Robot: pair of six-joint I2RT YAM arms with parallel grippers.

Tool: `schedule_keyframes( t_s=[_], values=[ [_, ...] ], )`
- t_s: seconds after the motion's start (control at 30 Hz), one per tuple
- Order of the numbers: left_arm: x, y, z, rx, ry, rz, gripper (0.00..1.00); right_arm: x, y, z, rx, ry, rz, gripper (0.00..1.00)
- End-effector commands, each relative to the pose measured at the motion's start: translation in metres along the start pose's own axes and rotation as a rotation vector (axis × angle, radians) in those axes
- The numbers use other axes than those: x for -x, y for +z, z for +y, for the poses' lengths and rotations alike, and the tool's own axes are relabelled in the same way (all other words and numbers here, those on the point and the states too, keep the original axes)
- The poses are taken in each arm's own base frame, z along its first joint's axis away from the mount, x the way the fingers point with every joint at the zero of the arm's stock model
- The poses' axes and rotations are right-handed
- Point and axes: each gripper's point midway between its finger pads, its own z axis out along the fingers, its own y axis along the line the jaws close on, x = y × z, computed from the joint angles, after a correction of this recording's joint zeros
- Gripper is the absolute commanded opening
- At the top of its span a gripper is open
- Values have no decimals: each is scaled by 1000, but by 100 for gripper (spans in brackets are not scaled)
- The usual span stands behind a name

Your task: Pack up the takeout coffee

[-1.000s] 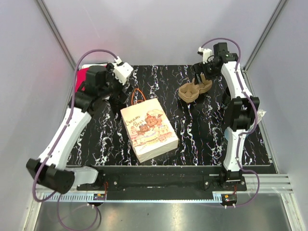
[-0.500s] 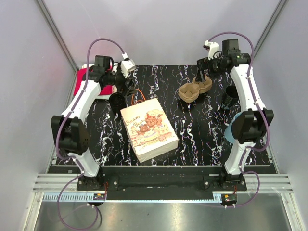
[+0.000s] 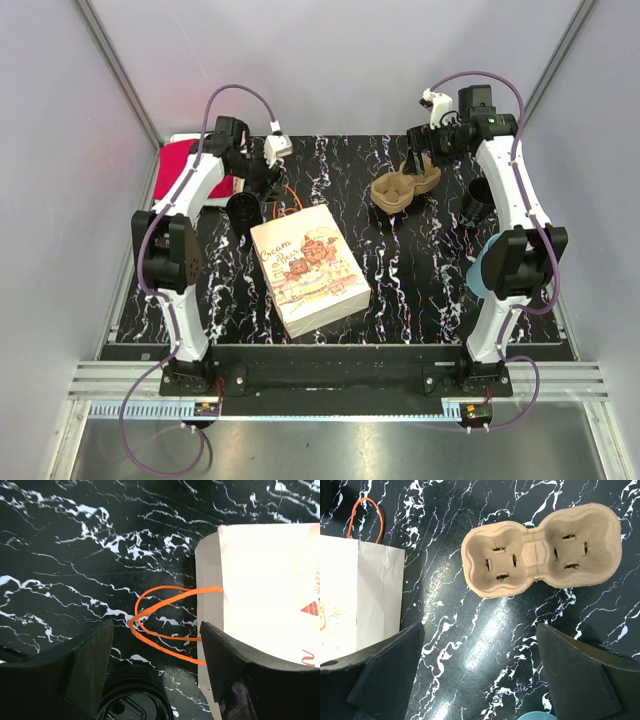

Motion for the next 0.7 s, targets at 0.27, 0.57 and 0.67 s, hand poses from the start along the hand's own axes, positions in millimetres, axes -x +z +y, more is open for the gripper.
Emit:
schedule_keyframes(
  t_s=[0.27,0.57,0.67],
  values=[
    [-3,21,18,-3,78,50,30,17,-6,21,35,-37,-55,100],
    [58,8,7,55,135,4,0,17,-7,16,2,-41,-50,100],
    [93,-10,6,120,174,-31,0,17,-8,14,-13,-42,-49,100]
  ],
)
